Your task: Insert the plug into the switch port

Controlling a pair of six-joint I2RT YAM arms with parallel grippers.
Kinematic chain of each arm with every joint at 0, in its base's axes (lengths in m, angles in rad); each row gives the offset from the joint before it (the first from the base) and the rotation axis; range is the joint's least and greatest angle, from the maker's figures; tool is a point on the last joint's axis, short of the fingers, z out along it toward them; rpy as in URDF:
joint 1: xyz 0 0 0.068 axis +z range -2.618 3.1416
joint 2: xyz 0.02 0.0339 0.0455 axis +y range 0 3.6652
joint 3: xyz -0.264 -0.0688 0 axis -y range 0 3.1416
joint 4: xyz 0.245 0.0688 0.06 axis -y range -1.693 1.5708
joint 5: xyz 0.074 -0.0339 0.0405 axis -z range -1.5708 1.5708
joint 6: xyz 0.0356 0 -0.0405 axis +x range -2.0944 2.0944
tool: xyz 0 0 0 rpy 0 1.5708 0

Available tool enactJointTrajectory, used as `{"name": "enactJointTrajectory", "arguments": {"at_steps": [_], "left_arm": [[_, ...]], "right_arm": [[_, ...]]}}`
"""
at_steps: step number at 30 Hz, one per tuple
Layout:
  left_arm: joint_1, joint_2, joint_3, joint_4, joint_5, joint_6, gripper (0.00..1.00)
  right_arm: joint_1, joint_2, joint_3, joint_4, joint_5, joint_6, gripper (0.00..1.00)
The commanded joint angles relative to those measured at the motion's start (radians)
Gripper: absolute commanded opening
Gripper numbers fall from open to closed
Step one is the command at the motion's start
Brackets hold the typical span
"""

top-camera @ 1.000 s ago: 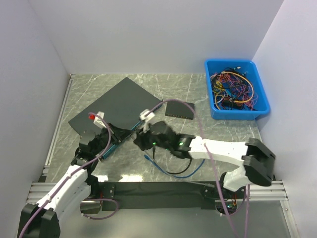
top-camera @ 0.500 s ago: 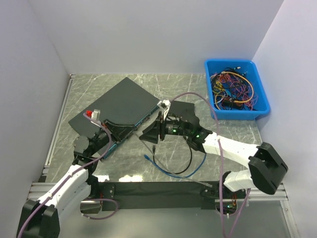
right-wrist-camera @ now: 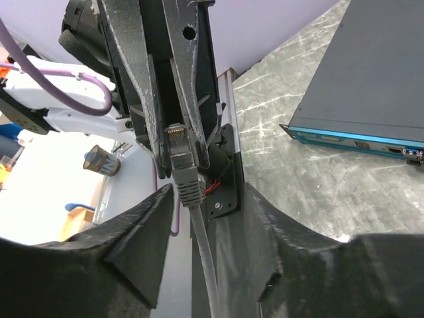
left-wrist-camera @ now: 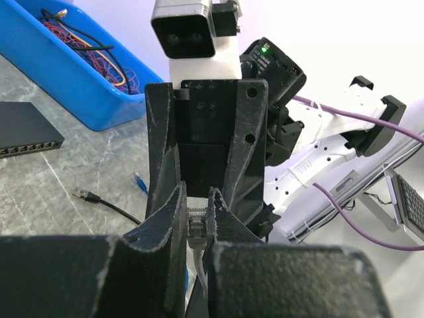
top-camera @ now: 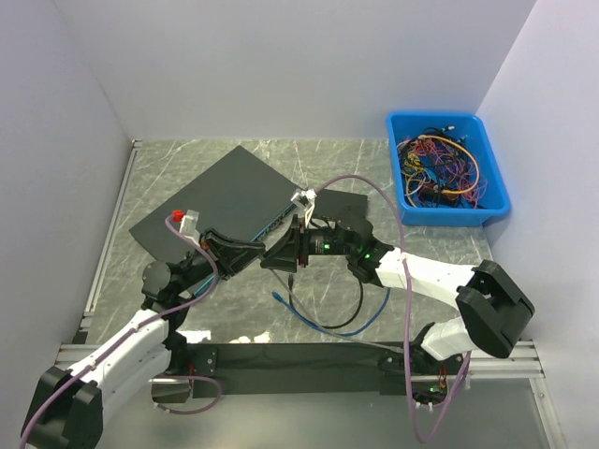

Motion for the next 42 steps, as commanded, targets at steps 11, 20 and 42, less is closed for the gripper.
{"name": "enactJointTrajectory", "arguments": {"at_steps": [11,20,42], "left_arm": [[-0.041,-0.011,0.056,-0.081,-0.057,0.093,0.23],[-0.039,-0.086,0.280,-0.779,-0.593,0.346,0.79],[0.715,0.708,0.615,-0.708,-0.397,0.315,0.90]], "right_arm": [[-0.001,-0.014,0.032,-0.015,0.033,-0.041,0.08],[0.001,-0.037,0.035,-0.332,0.348,-0.192,0.00],[0.268,0.481,0.538,-0.851,0.799,-0.388,0.00]]}}
